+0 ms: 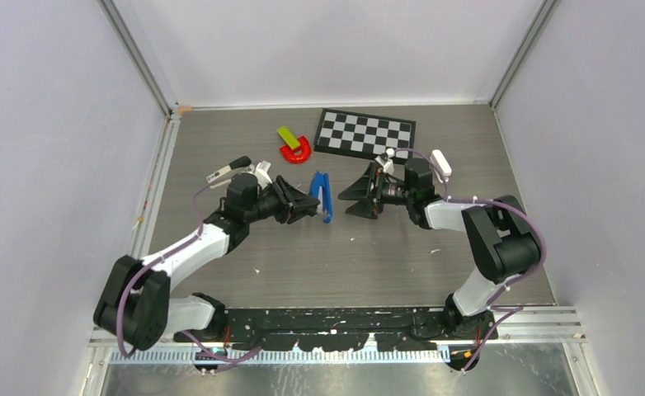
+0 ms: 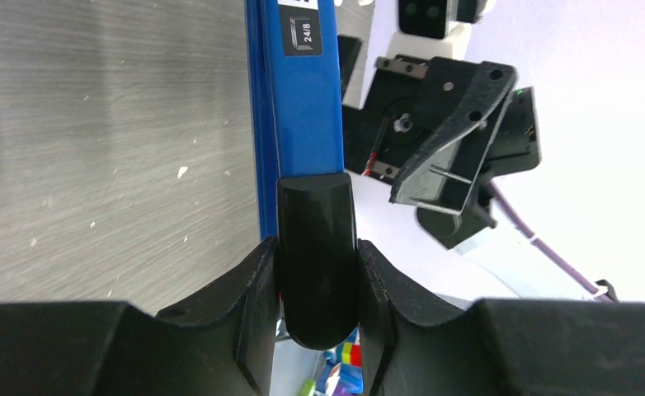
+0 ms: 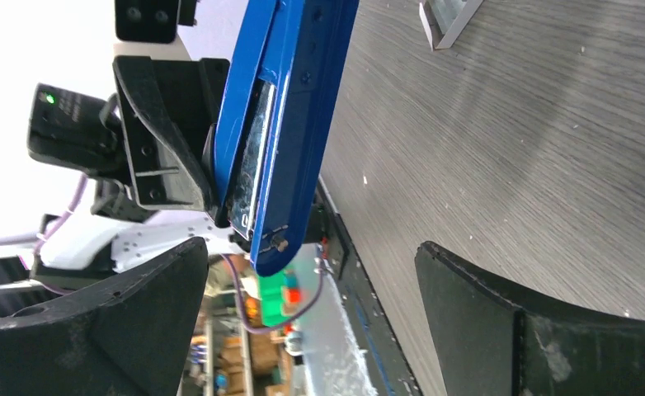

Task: Unload the staples from the stapler
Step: Unload the staple at the center of the board.

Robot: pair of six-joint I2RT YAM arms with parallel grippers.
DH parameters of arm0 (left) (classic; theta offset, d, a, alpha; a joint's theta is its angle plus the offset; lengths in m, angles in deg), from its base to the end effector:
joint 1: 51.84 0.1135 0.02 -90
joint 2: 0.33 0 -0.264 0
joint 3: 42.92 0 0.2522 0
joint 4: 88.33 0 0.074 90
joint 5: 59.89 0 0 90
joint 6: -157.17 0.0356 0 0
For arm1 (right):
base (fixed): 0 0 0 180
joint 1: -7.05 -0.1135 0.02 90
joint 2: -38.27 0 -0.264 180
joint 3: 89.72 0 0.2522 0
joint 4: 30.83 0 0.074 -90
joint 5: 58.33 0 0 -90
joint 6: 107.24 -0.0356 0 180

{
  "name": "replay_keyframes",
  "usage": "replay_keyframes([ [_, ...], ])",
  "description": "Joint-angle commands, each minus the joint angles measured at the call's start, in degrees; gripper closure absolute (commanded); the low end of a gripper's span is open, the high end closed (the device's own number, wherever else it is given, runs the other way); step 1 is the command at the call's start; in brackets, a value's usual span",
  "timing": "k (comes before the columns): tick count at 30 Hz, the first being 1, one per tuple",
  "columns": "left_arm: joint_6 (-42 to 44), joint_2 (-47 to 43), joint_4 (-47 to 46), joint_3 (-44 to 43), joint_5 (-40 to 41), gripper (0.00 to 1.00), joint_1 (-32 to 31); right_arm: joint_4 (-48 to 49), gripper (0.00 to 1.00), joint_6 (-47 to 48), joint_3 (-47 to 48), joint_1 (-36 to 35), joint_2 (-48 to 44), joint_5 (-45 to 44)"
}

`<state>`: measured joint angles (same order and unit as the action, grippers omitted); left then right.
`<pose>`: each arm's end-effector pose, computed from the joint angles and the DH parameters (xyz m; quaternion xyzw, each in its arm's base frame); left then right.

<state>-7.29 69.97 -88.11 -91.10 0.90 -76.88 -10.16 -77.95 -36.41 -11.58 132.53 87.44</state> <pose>0.2299 -0.1266 0.2271 -0.2085 0.7889 -0.5465 0.1882 0.2922 0.1296 0.1789 0.0109 0.7729 0.6179 0.1439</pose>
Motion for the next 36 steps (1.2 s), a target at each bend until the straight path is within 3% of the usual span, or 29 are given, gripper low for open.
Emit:
replay_keyframes([
  [1,-6.41,4.49,-22.14,-0.48,1.68,1.0,-0.99,20.13,0.0,-14.89,-1.75,0.1,2.49,-2.04],
  [10,-11.59,11.43,-33.28,-1.41,1.52,1.0,-2.57,36.4,0.01,-27.22,-2.82,0.02,8.09,-4.0],
  [20,-13.58,12.28,-36.15,-2.14,1.95,1.0,-5.58,36.83,0.06,-28.27,-2.07,-0.43,8.86,-4.37],
  [23,-13.72,12.71,-36.77,-2.3,2.09,1.0,-6.6,38.84,0.12,-29.8,-1.84,-0.44,8.47,-3.96],
  [29,-15.86,13.98,-41.51,-1.08,2.32,1.0,-6.95,39.4,0.38,-30.18,-1.69,-0.42,7.96,-3.74],
  [33,-16.07,14.55,-43.81,0.02,2.87,1.0,-7.04,38.35,0.74,-28.83,-1.17,-0.43,7.25,-3.38],
  [36,-15.46,15.45,-46.34,0.82,2.51,1.0,-6.96,37.21,0.92,-26.94,-0.84,0.05,6.43,-2.46],
])
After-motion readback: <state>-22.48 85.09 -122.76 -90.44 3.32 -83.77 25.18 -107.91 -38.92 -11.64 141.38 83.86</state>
